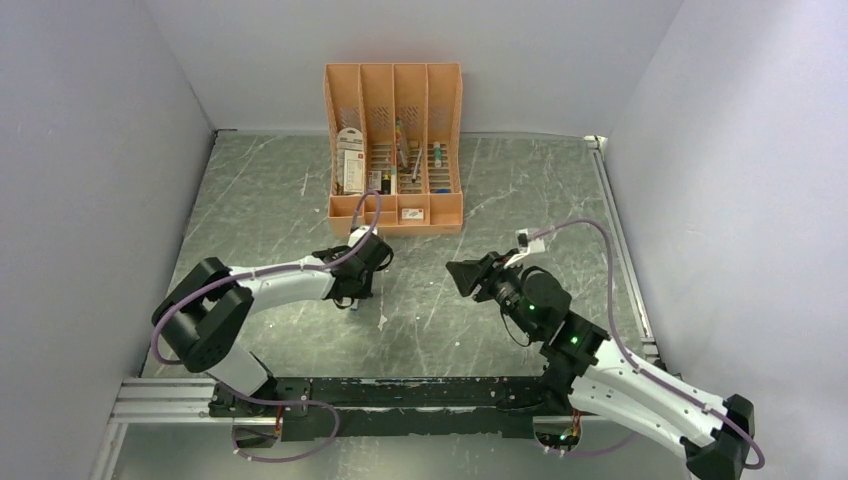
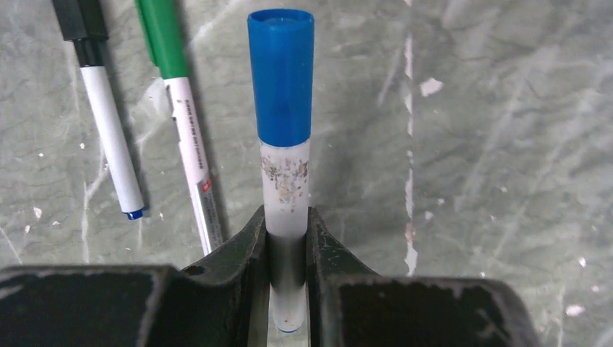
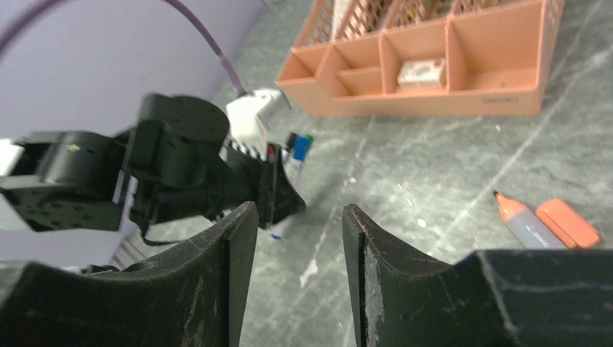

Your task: Insert the pens into the pen caps

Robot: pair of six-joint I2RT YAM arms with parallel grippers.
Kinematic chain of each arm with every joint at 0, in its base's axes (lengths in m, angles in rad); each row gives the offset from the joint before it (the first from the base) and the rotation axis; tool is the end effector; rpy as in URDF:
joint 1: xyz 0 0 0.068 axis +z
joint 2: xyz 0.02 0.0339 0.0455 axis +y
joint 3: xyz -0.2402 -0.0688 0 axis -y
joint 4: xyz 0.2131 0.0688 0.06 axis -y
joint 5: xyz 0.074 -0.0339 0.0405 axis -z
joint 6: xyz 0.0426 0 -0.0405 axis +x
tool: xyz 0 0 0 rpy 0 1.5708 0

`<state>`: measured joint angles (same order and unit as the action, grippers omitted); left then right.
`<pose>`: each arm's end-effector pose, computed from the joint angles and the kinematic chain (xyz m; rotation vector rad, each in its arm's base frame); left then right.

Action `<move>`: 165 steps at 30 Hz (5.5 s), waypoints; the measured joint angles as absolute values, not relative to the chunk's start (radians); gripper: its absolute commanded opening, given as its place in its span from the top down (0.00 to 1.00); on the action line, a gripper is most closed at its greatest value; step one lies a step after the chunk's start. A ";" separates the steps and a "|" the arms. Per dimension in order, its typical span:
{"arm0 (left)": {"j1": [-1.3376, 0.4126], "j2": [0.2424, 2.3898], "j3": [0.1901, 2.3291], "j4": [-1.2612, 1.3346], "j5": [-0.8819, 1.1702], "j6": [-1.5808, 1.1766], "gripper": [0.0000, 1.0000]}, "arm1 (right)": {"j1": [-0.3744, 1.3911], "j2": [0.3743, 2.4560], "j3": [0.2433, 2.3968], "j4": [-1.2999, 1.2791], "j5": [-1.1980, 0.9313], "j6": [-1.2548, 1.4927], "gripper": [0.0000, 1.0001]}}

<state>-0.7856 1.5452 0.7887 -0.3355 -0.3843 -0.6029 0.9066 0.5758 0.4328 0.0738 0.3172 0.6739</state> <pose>0.1967 -0.1742 0.1503 0.1113 2.5348 -0.0168 0.1043 0.1117 0.2654 0.0548 1.7226 0.9382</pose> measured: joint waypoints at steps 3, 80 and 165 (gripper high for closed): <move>-0.768 1.579 0.815 -0.360 -0.401 -0.611 0.63 | 0.907 0.640 0.448 0.029 0.316 0.681 0.53; -0.734 1.133 0.703 -0.013 0.026 -0.490 0.42 | 0.682 1.453 0.665 -0.212 0.262 0.524 0.48; -0.696 1.376 0.567 0.958 0.439 -0.891 0.93 | 0.953 0.803 0.603 0.074 0.224 0.465 0.49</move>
<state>-0.6960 1.3758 0.5671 0.9585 0.4385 -0.8909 0.9531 0.8028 0.6033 0.0738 0.2245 0.4652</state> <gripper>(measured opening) 0.128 0.499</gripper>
